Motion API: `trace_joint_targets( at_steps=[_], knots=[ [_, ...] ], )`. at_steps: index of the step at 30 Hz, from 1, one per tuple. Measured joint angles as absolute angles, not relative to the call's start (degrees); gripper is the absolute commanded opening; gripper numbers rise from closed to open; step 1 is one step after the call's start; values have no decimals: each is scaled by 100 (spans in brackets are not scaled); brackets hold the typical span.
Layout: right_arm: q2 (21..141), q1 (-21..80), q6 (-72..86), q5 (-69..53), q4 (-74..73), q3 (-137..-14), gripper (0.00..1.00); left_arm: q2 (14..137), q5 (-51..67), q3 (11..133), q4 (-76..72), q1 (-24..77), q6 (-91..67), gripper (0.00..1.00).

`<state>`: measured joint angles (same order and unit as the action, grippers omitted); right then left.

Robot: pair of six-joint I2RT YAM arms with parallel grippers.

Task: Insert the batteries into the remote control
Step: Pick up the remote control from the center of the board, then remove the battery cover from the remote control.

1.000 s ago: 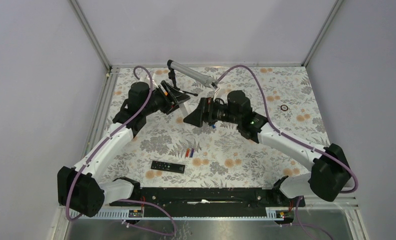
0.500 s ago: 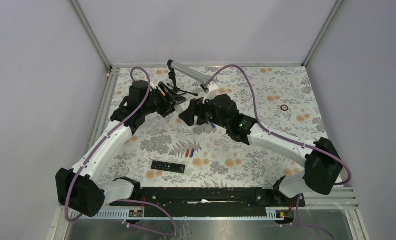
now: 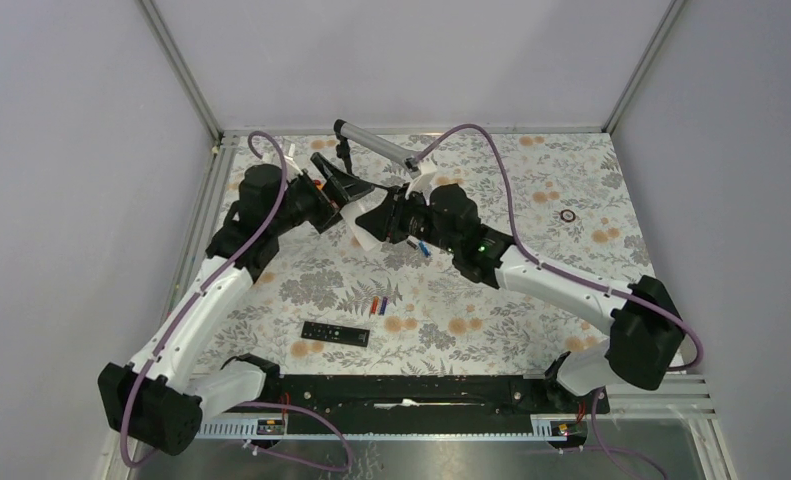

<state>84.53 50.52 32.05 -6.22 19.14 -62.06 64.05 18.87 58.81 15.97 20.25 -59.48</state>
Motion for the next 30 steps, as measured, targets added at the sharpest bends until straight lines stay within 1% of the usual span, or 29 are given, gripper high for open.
trace_joint_targets(
  at_steps=[3, 7, 10, 12, 13, 15, 16, 17, 19, 22, 23, 26, 30],
  knots=[
    [8254, 5028, 3444, -749, 2001, -6206, 6, 6097, 2222, 5782, 1216, 1900, -5839, 99],
    [8005, 4873, 3848, -1090, 2036, -6206, 6, 5839, 3046, 5500, 388, 1457, -5848, 99],
    [7948, 4493, 4338, -1616, 2235, -6206, 6, 5846, 3736, 5339, -167, 1135, -5867, 98],
    [7948, 4244, 4648, -1988, 2410, -6206, 6, 5907, 4185, 5341, -414, 1081, -5867, 94],
    [7948, 4134, 4816, -2182, 2515, -6206, 6, 5927, 4344, 5343, -497, 1081, -5870, 91],
    [7955, 4045, 5116, -2512, 2740, -6206, 6, 5968, 4654, 5352, -705, 1085, -5918, 80],
    [7964, 4038, 5275, -2679, 2875, -6206, 6, 5983, 4786, 5352, -827, 1085, -5964, 72],
    [7979, 4042, 5450, -2853, 3048, -6206, 6, 5988, 4880, 5352, -932, 1085, -6023, 67],
    [8027, 4051, 5732, -3157, 3380, -6204, 6, 6001, 5041, 5352, -1188, 1083, -6149, 59],
    [8130, 4051, 6005, -3527, 3693, -6204, 6, 6016, 5179, 5345, -1553, 1085, -6383, 49],
    [8162, 4051, 6053, -3605, 3719, -6204, 6, 6020, 5225, 5341, -1708, 1085, -6479, 44],
    [8228, 4051, 6141, -3739, 3719, -6204, 6, 6025, 5280, 5332, -2062, 1085, -6711, 26],
    [8232, 4049, 6182, -3817, 3811, -6206, 7, 6036, 5315, 5245, -2296, 1079, -6958, 5]
  ],
)
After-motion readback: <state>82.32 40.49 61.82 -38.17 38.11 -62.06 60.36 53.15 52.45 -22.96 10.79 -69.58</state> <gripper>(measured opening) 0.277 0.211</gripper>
